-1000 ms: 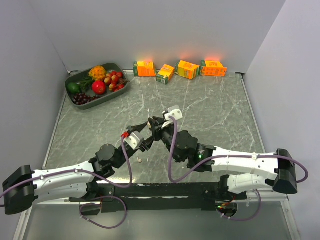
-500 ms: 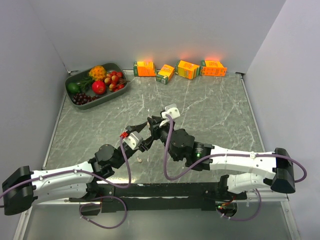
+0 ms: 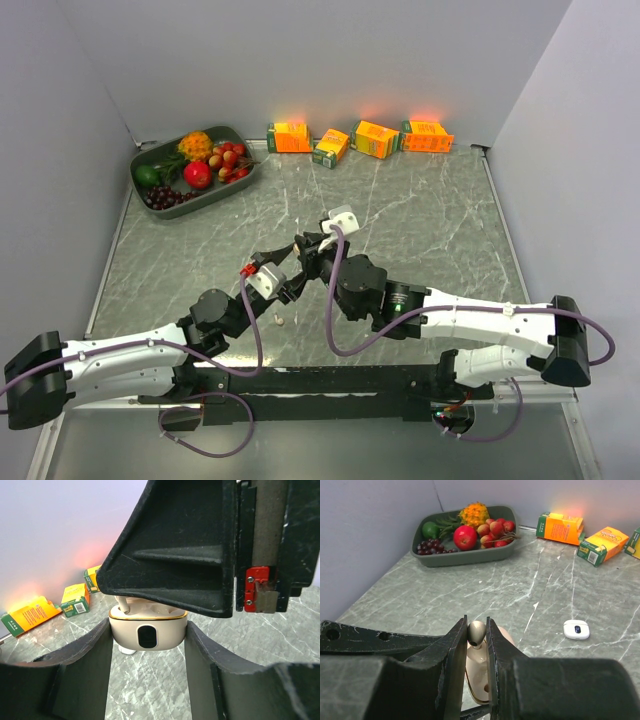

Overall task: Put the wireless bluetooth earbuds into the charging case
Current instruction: Place the earbud in the charging case.

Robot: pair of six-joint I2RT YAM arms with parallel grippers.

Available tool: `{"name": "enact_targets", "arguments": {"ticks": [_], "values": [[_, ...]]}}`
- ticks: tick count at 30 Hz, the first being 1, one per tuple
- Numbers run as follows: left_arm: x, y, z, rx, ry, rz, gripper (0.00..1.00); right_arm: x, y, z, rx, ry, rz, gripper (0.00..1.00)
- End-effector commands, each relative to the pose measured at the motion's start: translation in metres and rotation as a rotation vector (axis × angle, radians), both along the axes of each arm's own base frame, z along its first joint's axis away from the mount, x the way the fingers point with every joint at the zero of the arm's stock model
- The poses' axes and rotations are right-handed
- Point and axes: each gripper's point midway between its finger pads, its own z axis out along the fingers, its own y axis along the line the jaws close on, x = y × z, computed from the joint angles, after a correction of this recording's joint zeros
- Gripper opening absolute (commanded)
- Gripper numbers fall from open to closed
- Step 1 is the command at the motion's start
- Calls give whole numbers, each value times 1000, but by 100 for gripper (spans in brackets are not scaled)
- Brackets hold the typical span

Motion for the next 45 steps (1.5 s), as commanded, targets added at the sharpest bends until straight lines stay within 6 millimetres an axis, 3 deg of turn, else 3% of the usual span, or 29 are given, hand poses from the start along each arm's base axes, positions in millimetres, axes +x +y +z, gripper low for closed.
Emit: {"name": "enact_targets", "arguments": {"ticks": [1,28,34,40,45], "values": [[3,9,20,-68,-32,38,1,-3,-5,20,45,5,8,10],[4,6,19,-68,-33,38,1,-12,-1,15,24,35,45,12],[3,4,16,-65,-23,23,1,-9,-10,31,88,-10,12,0],[3,-1,15,-54,-12,13,1,-7,-18,55,154,-74,-6,0],[5,-4,19,-56,15,15,1,-6,-17,58,159,-78,-6,0]]}}
